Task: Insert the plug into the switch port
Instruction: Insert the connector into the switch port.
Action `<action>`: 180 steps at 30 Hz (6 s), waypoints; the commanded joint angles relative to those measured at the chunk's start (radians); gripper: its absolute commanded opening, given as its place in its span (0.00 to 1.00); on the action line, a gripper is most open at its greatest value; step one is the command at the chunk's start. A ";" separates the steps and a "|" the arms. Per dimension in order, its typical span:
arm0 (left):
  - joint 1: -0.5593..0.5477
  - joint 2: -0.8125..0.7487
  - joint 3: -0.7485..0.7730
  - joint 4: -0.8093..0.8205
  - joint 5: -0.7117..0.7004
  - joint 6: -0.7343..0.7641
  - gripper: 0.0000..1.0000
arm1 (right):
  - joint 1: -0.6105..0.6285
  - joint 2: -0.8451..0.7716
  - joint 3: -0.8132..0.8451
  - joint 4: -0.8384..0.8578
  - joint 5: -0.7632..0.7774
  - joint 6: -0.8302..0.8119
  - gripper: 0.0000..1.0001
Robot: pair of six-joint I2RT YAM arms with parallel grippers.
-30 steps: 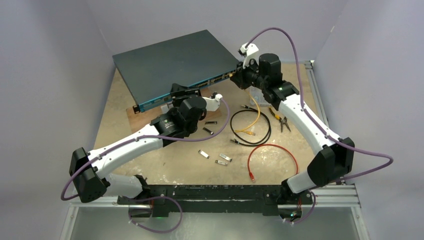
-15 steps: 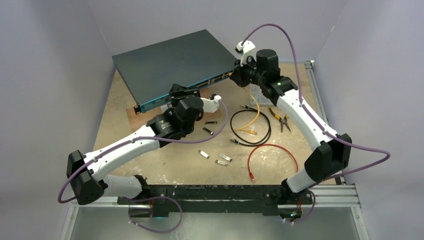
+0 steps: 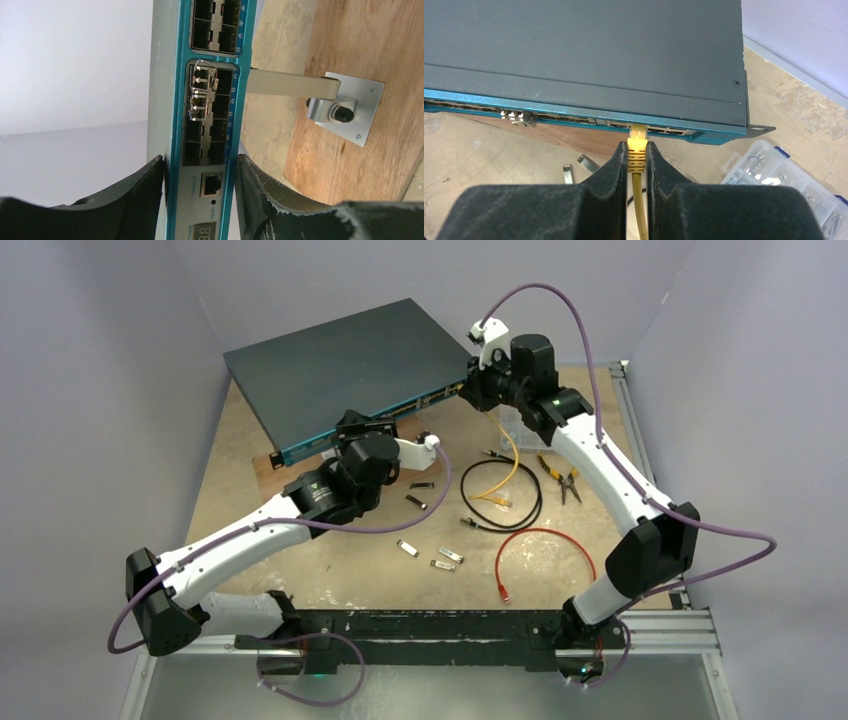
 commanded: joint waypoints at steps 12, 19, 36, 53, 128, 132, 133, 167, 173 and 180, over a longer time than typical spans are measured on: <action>-0.008 -0.052 -0.007 -0.120 0.003 -0.098 0.00 | 0.017 0.095 0.122 0.162 -0.063 -0.034 0.00; -0.007 -0.055 -0.004 -0.126 0.007 -0.101 0.00 | 0.017 0.088 0.131 0.163 -0.037 -0.041 0.00; -0.007 -0.058 -0.002 -0.131 0.012 -0.104 0.00 | 0.018 0.113 0.090 0.255 -0.018 -0.044 0.00; -0.007 -0.055 -0.004 -0.125 0.010 -0.104 0.00 | 0.018 0.014 0.115 0.155 -0.009 -0.013 0.36; -0.007 -0.075 -0.002 -0.141 0.032 -0.113 0.00 | 0.015 0.204 0.385 -0.112 -0.004 -0.024 0.00; -0.007 -0.076 -0.001 -0.142 0.033 -0.113 0.00 | 0.015 0.213 0.432 -0.140 0.013 -0.027 0.00; -0.007 -0.075 -0.002 -0.143 0.034 -0.113 0.00 | 0.015 0.207 0.431 -0.133 0.012 -0.027 0.00; -0.007 -0.063 0.000 -0.138 0.034 -0.114 0.00 | 0.015 -0.011 0.141 -0.020 0.015 0.009 0.46; -0.007 -0.059 0.010 -0.136 0.034 -0.118 0.01 | 0.015 -0.115 0.039 -0.036 0.070 0.007 0.55; -0.018 -0.051 0.092 -0.144 0.051 -0.158 0.27 | 0.015 -0.310 -0.091 -0.023 0.105 0.002 0.70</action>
